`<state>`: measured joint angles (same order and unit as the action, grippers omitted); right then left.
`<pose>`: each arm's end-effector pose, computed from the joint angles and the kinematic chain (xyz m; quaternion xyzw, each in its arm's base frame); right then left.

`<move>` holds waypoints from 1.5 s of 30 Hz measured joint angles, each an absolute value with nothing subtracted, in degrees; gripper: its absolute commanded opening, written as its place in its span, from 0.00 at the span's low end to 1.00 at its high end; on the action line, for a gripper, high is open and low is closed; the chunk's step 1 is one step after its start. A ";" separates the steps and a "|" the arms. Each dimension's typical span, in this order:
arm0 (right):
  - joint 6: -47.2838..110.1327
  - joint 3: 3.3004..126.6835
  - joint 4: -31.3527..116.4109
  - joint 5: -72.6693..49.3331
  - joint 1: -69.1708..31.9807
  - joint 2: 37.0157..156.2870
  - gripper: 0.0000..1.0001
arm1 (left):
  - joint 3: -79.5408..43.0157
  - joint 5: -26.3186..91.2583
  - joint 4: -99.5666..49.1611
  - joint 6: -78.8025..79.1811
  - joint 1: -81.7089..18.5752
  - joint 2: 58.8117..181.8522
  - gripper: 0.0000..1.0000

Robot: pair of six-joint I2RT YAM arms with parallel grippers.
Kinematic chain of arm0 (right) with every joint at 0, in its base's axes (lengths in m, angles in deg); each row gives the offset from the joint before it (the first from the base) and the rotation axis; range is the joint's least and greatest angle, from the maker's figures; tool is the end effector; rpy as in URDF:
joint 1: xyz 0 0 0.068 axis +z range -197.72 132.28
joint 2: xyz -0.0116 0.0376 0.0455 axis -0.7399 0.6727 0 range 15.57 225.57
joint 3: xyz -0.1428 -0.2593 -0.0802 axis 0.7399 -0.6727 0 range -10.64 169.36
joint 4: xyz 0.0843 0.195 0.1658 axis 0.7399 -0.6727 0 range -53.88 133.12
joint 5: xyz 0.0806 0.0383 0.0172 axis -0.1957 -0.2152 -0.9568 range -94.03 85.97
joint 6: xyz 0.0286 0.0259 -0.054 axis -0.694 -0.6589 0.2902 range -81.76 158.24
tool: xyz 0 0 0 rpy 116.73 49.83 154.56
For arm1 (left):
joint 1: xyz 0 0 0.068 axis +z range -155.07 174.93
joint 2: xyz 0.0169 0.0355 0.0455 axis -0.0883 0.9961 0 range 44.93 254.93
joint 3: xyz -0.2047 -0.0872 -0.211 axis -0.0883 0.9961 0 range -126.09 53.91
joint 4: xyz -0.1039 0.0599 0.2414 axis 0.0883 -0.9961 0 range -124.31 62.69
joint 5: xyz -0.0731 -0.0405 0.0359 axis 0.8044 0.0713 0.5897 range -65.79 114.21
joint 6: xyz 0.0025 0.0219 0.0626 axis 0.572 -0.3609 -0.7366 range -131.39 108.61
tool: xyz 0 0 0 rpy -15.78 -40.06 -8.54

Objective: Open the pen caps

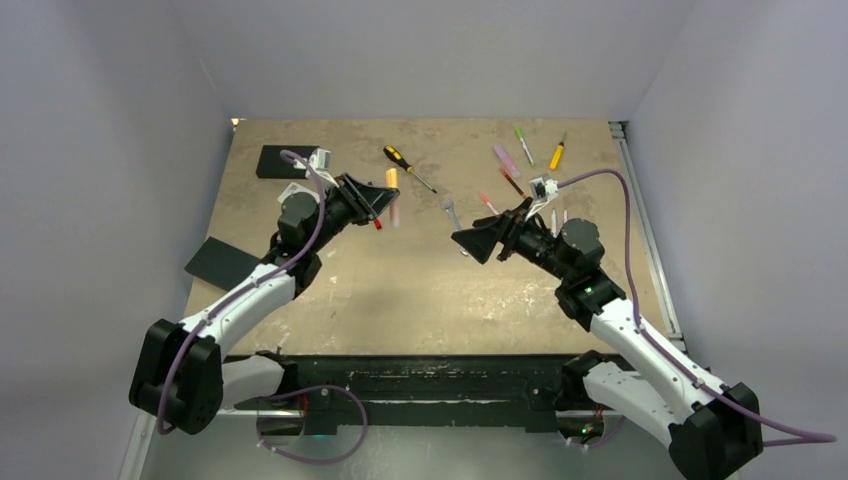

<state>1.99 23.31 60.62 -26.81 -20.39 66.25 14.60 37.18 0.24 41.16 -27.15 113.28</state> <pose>0.1801 0.1160 0.3308 -0.0866 0.6973 0.4855 0.5201 0.2605 -0.1183 0.3173 -0.1109 0.7074 -0.4847 0.5024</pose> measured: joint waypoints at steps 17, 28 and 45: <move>-5.94 25.06 75.35 -33.61 -15.56 75.84 0.90 | 20.65 51.89 34.63 55.68 -31.09 115.49 0.00; -4.70 34.63 75.44 -25.50 -8.32 82.40 0.68 | 20.65 49.27 30.25 53.45 -34.50 113.92 0.00; 0.72 36.43 64.25 -12.69 -3.41 78.90 0.73 | 20.17 41.46 17.49 46.08 -36.03 107.25 0.00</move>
<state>0.72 36.43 64.25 -12.69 -3.41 78.90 20.17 41.46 17.49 46.08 -36.03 107.25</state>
